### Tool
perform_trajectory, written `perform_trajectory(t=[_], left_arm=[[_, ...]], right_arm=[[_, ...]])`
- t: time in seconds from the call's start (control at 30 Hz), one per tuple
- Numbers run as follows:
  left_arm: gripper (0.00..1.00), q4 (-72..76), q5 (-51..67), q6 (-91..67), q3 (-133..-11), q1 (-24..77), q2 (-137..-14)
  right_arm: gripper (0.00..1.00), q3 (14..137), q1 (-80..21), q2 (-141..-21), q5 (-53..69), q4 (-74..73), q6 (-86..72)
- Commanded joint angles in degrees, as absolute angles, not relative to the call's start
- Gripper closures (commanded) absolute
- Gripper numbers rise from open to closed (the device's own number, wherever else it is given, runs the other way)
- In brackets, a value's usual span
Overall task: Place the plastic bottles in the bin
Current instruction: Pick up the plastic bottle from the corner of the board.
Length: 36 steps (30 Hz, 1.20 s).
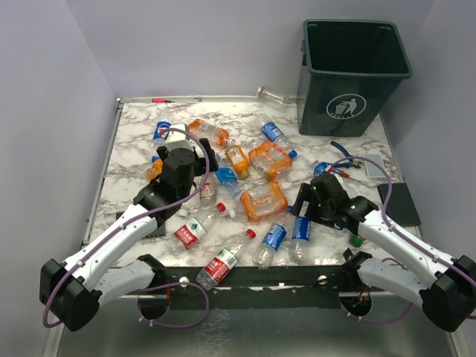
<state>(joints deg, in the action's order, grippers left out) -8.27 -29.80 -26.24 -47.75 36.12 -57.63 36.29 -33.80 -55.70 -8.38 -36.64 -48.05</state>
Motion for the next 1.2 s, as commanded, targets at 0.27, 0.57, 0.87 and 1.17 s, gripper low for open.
perform_trajectory(t=[0.27,0.57,0.87,1.17], left_arm=[[0.01,-6.75,-27.07,-25.41,-47.02,36.30,-57.68],[0.01,-6.60,-26.74,-25.49,-46.92,36.30,-57.74],[0.01,-6.15,-25.22,-25.31,-46.77,36.30,-58.09],[0.01,19.58,23.65,-28.36,-38.17,36.88,-58.06]], right_arm=[[0.22,32.26,-33.92,-59.61,-9.22,-33.13,-48.25],[0.49,29.85,-33.91,-59.97,-8.33,-31.34,-48.51],[0.57,38.38,-33.89,-52.80,-10.17,-35.60,-43.30],[0.56,36.18,-33.90,-38.76,2.95,-5.07,-37.14]])
